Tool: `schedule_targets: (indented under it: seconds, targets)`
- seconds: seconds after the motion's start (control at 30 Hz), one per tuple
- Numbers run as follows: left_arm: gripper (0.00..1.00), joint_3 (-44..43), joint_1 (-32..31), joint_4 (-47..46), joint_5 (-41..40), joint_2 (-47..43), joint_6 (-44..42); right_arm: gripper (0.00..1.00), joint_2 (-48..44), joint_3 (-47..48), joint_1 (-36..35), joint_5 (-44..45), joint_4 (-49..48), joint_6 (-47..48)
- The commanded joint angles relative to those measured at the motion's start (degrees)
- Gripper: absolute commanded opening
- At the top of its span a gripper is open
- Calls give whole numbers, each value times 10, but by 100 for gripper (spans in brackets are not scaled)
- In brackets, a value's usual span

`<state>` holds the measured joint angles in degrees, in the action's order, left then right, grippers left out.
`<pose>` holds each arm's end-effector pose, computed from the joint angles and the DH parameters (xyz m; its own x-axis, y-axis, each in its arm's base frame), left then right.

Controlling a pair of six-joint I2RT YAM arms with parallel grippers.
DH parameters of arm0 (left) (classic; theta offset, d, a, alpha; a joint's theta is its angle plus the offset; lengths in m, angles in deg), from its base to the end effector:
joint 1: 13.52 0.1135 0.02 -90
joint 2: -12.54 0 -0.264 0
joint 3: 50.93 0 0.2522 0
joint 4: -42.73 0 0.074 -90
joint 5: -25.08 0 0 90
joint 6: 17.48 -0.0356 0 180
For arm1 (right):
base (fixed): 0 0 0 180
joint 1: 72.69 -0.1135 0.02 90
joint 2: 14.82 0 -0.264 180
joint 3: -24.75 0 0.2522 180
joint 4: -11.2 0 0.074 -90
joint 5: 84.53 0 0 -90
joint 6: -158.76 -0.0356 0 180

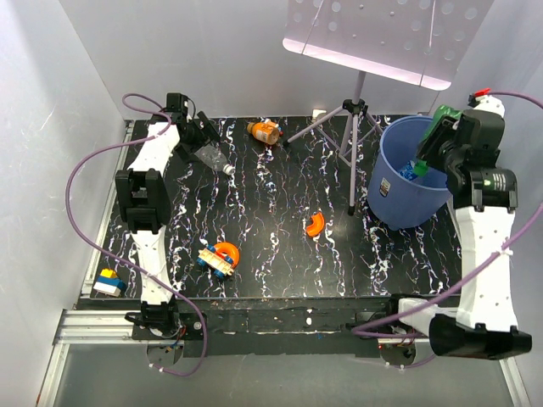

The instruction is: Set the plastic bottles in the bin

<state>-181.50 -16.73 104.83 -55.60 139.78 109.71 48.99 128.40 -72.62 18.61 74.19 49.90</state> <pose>0.4870 -0.0331 0.2450 -0.7642 -0.5546 -0.3293 -0.4053 0.8101 -0.4237 0.1970 -0.0083 0.4692 -0.3041 0.3152 -0.8990 0.3260 0.9211 0.2127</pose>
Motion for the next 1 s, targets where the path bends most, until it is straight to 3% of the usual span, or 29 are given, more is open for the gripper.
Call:
schedule_targets:
  seconds: [0.0, 0.07, 0.1, 0.17, 0.23, 0.4, 0.73, 0.8, 0.97]
  targets:
    - [98, -24, 5, -13, 15, 6, 8, 3, 22, -7, 48, -63, -108, -37]
    - [98, -26, 7, -13, 18, 14, 9, 12, 39, -5, 58, -65, -122, -51]
    - [98, -27, 7, -15, 20, 18, 10, 25, 47, -5, 62, -61, -128, -54]
    - [98, -27, 8, -18, 20, 23, 14, 60, 64, 0, 65, -62, -128, -56]
    - [98, -25, 8, -23, 25, 29, 19, 77, 80, 16, 65, -56, -111, -58]
    - [98, -26, 9, -32, 20, 42, 30, 84, 64, -1, 67, -58, -106, -65]
    - [97, -27, 12, -48, -26, 86, 76, 86, -38, -73, 67, -113, -88, -71]
    - [91, -25, 11, -51, -34, 97, 80, 86, -54, -76, 68, -123, -79, -71]
    - [55, 5, 11, -47, -25, 48, 49, 88, -79, -52, 68, -127, -35, -66]
